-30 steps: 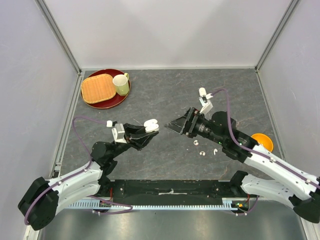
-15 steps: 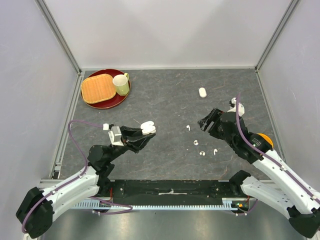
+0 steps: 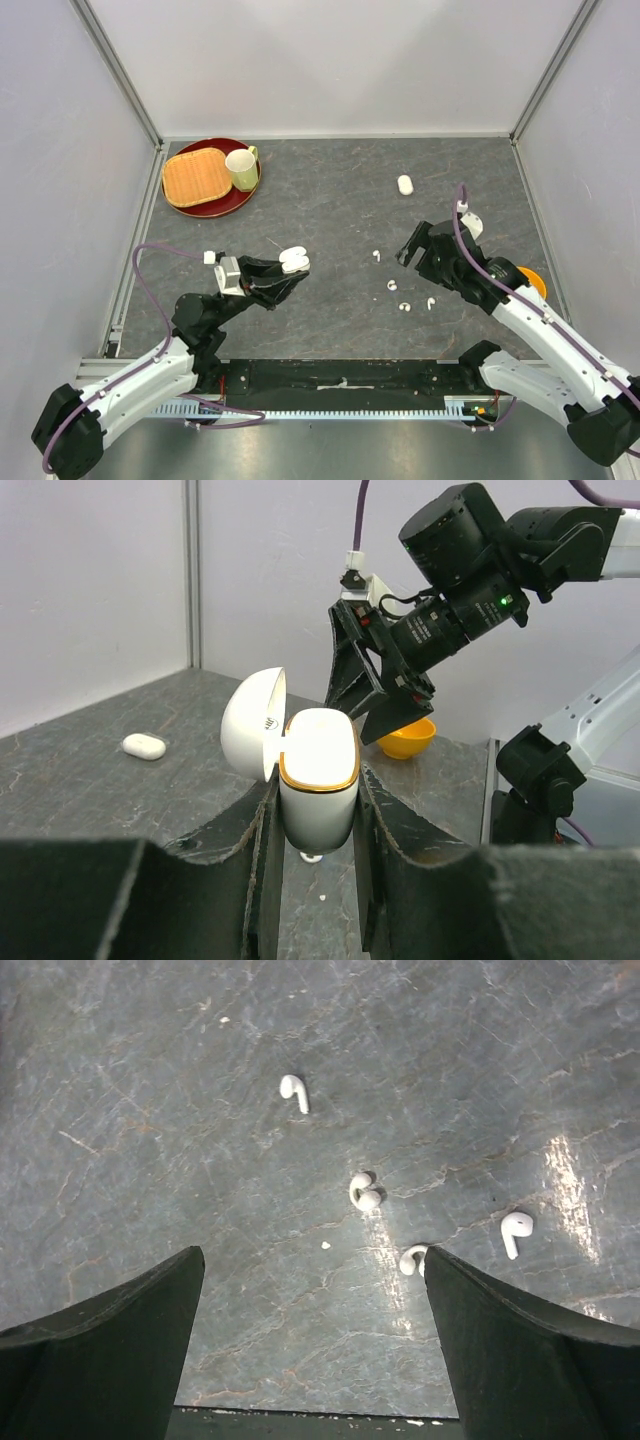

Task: Insert the wireless bluetooth earbuds into the charging case
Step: Pick up the earbud from the center of the board.

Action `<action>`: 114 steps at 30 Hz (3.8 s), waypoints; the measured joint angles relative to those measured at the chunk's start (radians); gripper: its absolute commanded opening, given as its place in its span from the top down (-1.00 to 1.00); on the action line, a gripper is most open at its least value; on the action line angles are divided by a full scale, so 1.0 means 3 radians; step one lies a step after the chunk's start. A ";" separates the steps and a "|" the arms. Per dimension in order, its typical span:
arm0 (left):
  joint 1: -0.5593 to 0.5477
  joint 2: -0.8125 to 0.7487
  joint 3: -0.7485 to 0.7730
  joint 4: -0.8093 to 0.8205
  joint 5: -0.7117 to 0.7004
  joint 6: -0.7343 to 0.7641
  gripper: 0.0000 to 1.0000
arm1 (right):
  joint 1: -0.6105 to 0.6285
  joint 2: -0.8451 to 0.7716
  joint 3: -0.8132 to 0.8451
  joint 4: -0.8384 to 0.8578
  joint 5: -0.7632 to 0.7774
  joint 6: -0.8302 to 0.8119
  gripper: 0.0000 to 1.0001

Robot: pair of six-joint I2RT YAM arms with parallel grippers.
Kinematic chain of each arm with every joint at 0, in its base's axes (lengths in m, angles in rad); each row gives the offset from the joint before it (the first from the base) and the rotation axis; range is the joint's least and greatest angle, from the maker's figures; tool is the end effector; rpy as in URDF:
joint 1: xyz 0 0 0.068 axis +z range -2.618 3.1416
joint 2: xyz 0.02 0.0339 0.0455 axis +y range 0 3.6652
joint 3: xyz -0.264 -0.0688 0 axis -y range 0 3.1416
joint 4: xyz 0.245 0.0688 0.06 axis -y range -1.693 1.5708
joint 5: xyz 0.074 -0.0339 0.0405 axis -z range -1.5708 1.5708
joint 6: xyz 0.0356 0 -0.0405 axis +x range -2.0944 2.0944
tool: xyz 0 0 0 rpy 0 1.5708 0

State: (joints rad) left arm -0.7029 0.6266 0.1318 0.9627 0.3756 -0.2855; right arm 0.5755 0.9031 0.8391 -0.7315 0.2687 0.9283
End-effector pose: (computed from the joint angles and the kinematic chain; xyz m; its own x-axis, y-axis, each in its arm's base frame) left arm 0.1028 -0.1043 0.2531 0.0905 -0.4200 -0.9030 0.9136 0.3959 -0.0926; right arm 0.1567 0.0904 0.2876 -0.6543 0.4956 -0.5712 0.2587 0.8564 0.4468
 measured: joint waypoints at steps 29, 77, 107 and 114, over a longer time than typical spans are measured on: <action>0.0000 -0.0203 -0.0081 -0.0362 0.0066 0.0051 0.96 | -0.0413 0.0289 -0.0622 -0.0036 -0.0055 0.0122 -0.58; 0.0000 -0.0080 -0.0083 -0.0398 0.0067 0.0052 0.96 | -0.0642 0.0903 -0.0910 0.0338 -0.0102 -0.0200 -0.14; 0.0000 -0.0025 -0.0083 -0.0398 0.0067 0.0052 0.96 | -0.0647 0.1058 -0.0888 0.0476 -0.0093 -0.0408 -0.04; 0.0000 0.0056 -0.0083 -0.0399 0.0067 0.0051 0.95 | -0.0647 0.1086 -0.0872 0.0458 -0.0085 -0.0443 0.02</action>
State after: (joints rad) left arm -0.7029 0.6434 0.1070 0.8429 0.3958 -0.2703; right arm 0.3813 1.2289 0.5774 -0.5941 0.2432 0.7956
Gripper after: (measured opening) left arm 0.352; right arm 0.500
